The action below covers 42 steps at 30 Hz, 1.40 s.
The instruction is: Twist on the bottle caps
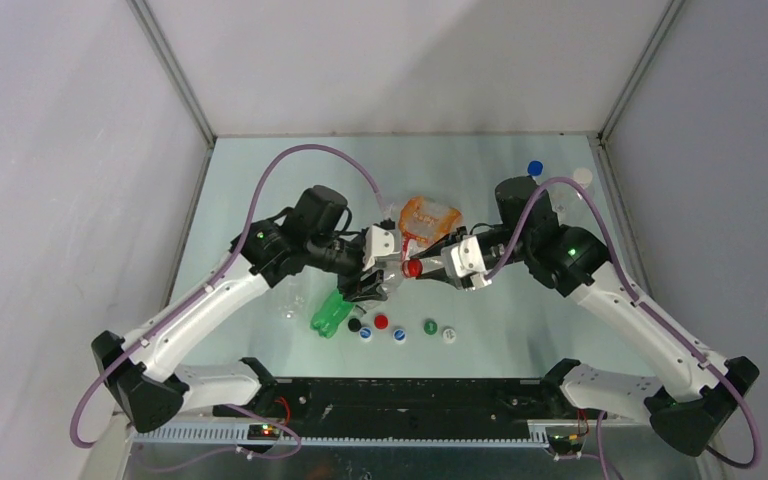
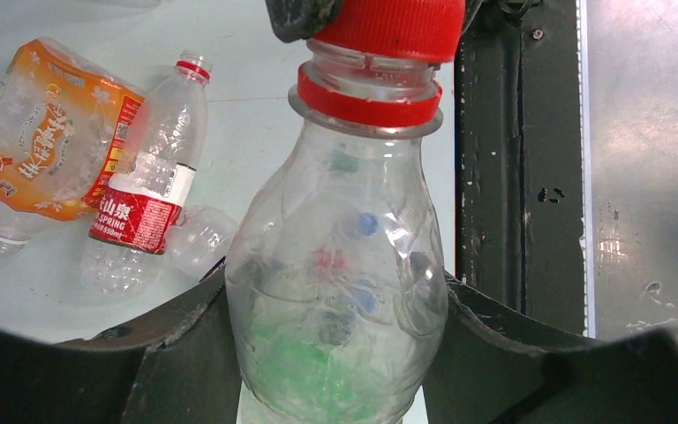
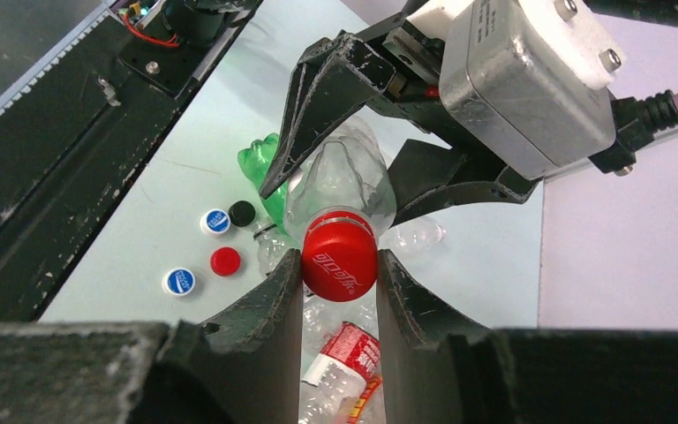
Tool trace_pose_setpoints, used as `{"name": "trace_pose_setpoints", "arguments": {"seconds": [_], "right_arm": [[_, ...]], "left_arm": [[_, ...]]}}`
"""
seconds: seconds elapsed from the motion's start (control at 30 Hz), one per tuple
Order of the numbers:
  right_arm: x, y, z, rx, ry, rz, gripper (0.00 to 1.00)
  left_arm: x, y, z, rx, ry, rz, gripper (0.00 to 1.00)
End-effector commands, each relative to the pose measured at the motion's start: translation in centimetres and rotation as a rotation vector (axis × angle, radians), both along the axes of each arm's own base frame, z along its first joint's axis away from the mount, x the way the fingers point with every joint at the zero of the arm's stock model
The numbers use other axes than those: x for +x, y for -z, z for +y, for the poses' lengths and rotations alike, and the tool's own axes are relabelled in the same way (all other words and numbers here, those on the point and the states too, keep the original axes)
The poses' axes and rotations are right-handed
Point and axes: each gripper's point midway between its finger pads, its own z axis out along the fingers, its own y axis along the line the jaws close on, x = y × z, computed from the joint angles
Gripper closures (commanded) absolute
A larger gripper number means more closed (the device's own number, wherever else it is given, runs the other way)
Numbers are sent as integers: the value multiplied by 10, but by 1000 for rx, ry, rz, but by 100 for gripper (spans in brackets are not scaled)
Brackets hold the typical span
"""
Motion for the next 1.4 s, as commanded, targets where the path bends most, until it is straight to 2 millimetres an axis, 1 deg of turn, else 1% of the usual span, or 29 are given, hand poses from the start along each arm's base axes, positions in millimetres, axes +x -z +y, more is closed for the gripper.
{"name": "trace_pose_setpoints", "arguments": {"seconds": [0.0, 0.17, 0.27, 0.3, 0.33, 0.43, 0.47, 0.57, 0.67, 0.7, 0.73, 0.77, 0.8, 0.83, 0.9, 0.93, 0.97, 1.0, 1.03, 1.07, 1.1, 1.13, 1.17, 1.2, 1.23, 1.27, 1.3, 1.33, 1.37], "right_arm": [[-9, 6, 5, -29, -65, -31, 100], [-10, 4, 8, -25, -77, -37, 100], [-15, 1, 6, -36, -52, 74, 100], [-15, 0, 6, -36, -36, 99, 100], [-18, -2, 4, -47, 1, 177, 100], [-8, 1, 0, -81, 186, 346, 100], [-2, 3, -4, -88, 253, 359, 100], [-1, 12, -10, -124, 388, 487, 100], [9, 17, -16, -123, 546, 566, 100], [7, 19, -16, -122, 582, 625, 100], [13, 19, -17, -107, 635, 638, 100], [14, 22, -16, -99, 691, 722, 100], [28, 27, -22, -83, 809, 739, 100], [32, 35, -24, -87, 892, 824, 100], [47, 66, -44, -152, 1109, 854, 100], [42, 86, -53, -217, 1192, 896, 100], [51, 102, -65, -246, 1310, 877, 100], [47, 122, -75, -291, 1395, 914, 100], [51, 135, -84, -308, 1483, 907, 100], [47, 153, -91, -316, 1563, 954, 100], [52, 162, -98, -293, 1631, 948, 100], [48, 180, -104, -288, 1701, 995, 99], [53, 186, -107, -245, 1750, 993, 98], [48, 203, -112, -237, 1807, 1030, 98], [52, 210, -114, -205, 1841, 1026, 98], [47, 227, -119, -215, 1892, 1045, 98], [51, 231, -119, -187, 1917, 1039, 97], [48, 245, -122, -198, 1960, 1047, 96], [51, 249, -122, -181, 1978, 1030, 95]], "left_arm": [[8, -49, -23, -164, 73, -121, 81], [9, -48, -24, -160, 72, -122, 81], [22, -48, -19, -170, -6, -181, 81], [29, -38, -14, -141, -63, -191, 80], [35, -45, -12, -164, -99, -227, 80], [58, -29, 1, -122, -238, -290, 79], [60, -28, 5, -119, -261, -303, 79], [74, -17, 17, -83, -357, -344, 78], [83, -12, 26, -59, -421, -376, 77], [84, -10, 27, -63, -431, -386, 77], [87, -10, 30, -61, -452, -398, 77], [90, -11, 31, -75, -469, -415, 77], [94, -11, 35, -72, -501, -429, 76], [97, -13, 37, -80, -519, -446, 76], [105, -18, 46, -83, -589, -483, 76], [111, -19, 53, -74, -640, -503, 76], [114, -23, 56, -86, -671, -515, 76], [118, -24, 62, -82, -711, -532, 75], [119, -27, 65, -86, -731, -541, 75], [122, -29, 70, -87, -761, -556, 75], [123, -30, 71, -89, -774, -559, 74], [124, -30, 74, -81, -791, -565, 74], [125, -30, 75, -76, -795, -569, 74], [126, -30, 77, -70, -805, -571, 73], [127, -31, 78, -68, -818, -573, 73], [128, -31, 79, -68, -821, -573, 73], [128, -32, 80, -66, -829, -575, 73], [128, -33, 81, -68, -834, -575, 73], [128, -33, 81, -70, -838, -576, 73]]}}
